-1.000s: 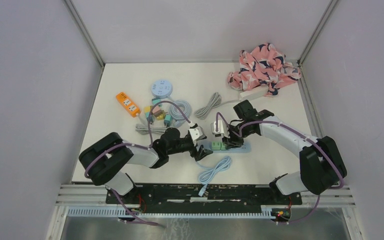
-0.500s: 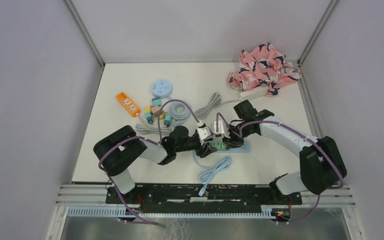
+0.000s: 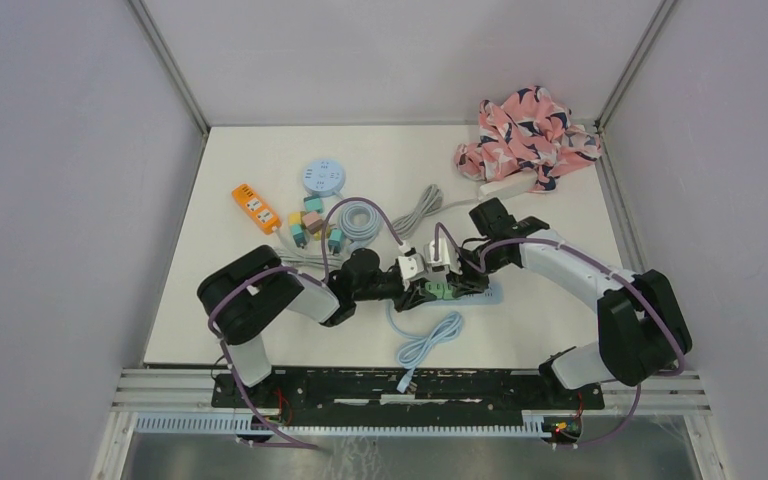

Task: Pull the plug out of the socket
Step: Remove the plug from the socket.

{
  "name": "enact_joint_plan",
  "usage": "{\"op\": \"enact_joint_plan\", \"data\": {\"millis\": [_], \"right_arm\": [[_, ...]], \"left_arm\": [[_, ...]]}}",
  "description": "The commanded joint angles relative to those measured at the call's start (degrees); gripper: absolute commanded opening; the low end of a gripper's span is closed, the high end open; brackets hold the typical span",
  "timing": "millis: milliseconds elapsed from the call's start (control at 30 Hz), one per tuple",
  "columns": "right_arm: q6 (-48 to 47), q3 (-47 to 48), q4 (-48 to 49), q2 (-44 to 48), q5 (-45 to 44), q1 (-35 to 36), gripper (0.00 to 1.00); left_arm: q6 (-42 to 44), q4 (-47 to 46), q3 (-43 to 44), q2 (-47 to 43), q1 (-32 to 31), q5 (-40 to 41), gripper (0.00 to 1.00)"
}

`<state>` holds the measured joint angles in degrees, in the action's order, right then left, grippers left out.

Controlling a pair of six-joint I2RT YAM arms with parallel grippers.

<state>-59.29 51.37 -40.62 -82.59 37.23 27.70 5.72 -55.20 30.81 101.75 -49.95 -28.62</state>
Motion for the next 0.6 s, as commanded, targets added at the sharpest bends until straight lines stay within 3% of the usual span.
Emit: {"op": "enact_joint_plan", "data": {"millis": [0, 133, 267, 467, 567], "right_arm": [[3.59, 2.42, 1.4, -0.62, 4.95, -1.01, 0.0], [9.42, 1.65, 5.85, 0.66, 9.33, -1.78, 0.0], [8.5, 1.58, 6.29, 0.61, 5.37, -2.53, 0.0], [-7.96, 1.07, -5.19, 2.31, 4.48, -8.43, 0.0], [-15.89, -1.82, -8.27, 4.01, 9.05, -7.9, 0.0]], "left_arm": [[0.81, -1.48, 2.06, 2.33, -0.8, -0.26, 0.03], [1.21, -0.36, 1.59, 3.46, -0.92, -0.11, 0.03], [1.46, -0.55, 0.65, 4.06, -0.94, 1.23, 0.03], [1.93, -1.94, -1.07, 4.19, -0.84, 2.68, 0.03], [1.92, -1.86, -0.5, 4.79, -0.84, 2.72, 0.03]]}}
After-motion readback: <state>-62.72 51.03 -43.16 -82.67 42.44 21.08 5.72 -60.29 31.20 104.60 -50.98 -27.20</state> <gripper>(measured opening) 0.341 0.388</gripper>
